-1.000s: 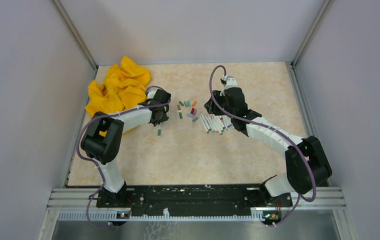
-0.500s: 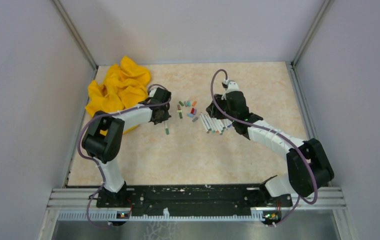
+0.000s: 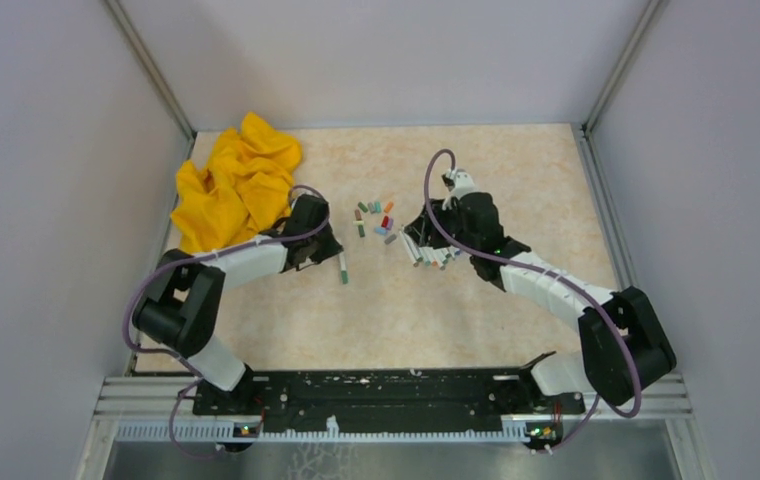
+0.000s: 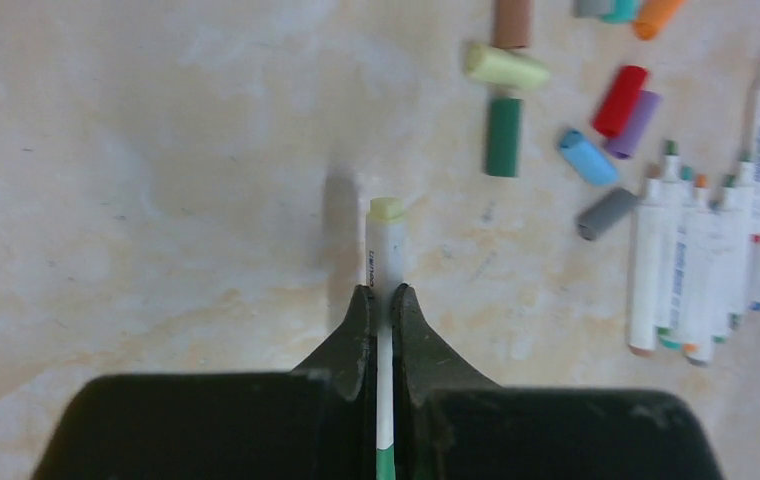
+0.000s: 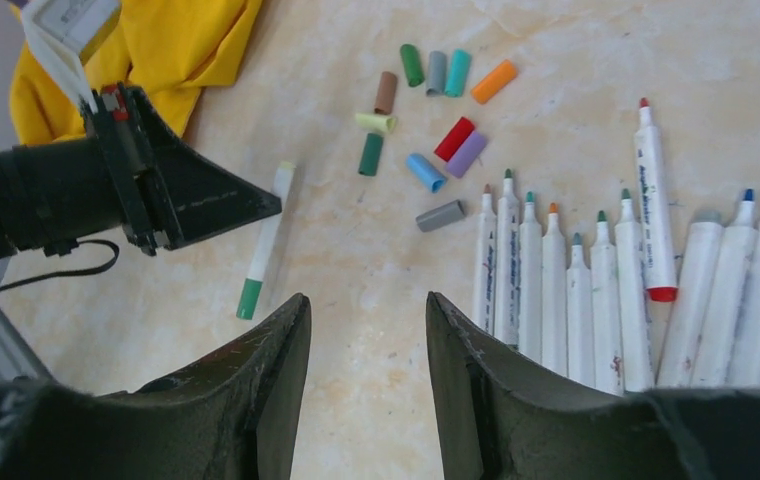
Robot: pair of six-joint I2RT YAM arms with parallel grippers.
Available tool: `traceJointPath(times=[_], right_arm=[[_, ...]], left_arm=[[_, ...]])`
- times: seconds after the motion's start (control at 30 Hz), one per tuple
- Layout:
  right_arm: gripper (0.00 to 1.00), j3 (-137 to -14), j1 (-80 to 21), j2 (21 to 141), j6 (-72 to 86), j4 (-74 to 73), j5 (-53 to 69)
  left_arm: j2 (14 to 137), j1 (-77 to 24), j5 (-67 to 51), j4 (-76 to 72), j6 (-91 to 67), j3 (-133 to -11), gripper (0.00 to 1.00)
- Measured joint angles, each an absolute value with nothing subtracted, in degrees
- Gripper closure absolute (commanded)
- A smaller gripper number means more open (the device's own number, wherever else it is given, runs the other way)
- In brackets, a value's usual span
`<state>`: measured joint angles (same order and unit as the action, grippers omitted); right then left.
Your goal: Open the pen caps
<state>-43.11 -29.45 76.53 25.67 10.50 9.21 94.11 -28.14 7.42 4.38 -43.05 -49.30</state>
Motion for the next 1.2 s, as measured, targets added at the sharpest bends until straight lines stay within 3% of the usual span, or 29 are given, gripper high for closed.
traceJointPath(times=[0.37,1.2], right_arm=[[0.51,-37.9,-31.9,76.7,27.0,20.4,20.1],[0.51,-38.0,-34.3,85.6,30.2,28.6,25.0]], left_arm=[[85.0,-28.3,-0.4,-10.2,-50.7,-46.6,1.0],[90.5,-30.9,-12.6,-32.1,-56.1,-42.5,1.0]])
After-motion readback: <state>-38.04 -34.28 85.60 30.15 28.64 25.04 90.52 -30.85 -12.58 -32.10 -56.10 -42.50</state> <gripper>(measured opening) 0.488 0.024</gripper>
